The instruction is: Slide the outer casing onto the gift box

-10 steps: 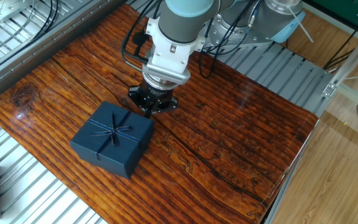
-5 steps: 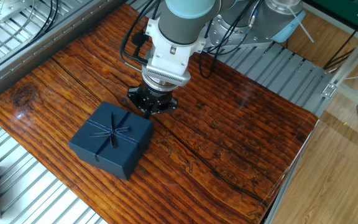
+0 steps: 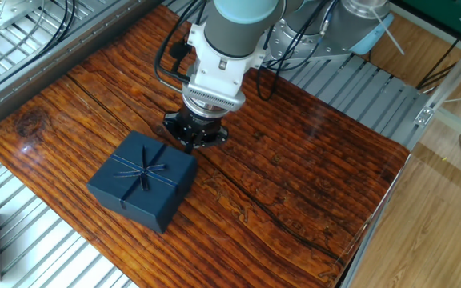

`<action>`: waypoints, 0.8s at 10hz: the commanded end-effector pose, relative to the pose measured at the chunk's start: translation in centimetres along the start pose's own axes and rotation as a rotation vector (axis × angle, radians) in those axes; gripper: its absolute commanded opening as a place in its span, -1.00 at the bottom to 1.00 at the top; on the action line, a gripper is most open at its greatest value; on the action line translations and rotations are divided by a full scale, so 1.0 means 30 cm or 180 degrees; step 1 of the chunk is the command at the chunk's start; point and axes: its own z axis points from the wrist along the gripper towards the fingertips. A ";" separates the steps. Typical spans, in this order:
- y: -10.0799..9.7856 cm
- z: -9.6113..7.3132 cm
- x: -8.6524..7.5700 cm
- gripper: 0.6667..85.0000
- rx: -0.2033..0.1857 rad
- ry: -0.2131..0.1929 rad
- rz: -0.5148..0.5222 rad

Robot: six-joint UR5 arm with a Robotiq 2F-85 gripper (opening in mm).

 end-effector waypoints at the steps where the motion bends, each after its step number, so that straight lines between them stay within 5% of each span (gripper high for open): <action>1: 0.001 -0.007 -0.001 -0.99 -0.0017 0.0017 0.0022; 8: -0.010 -0.013 -0.026 -0.99 0.0070 0.0057 -0.0023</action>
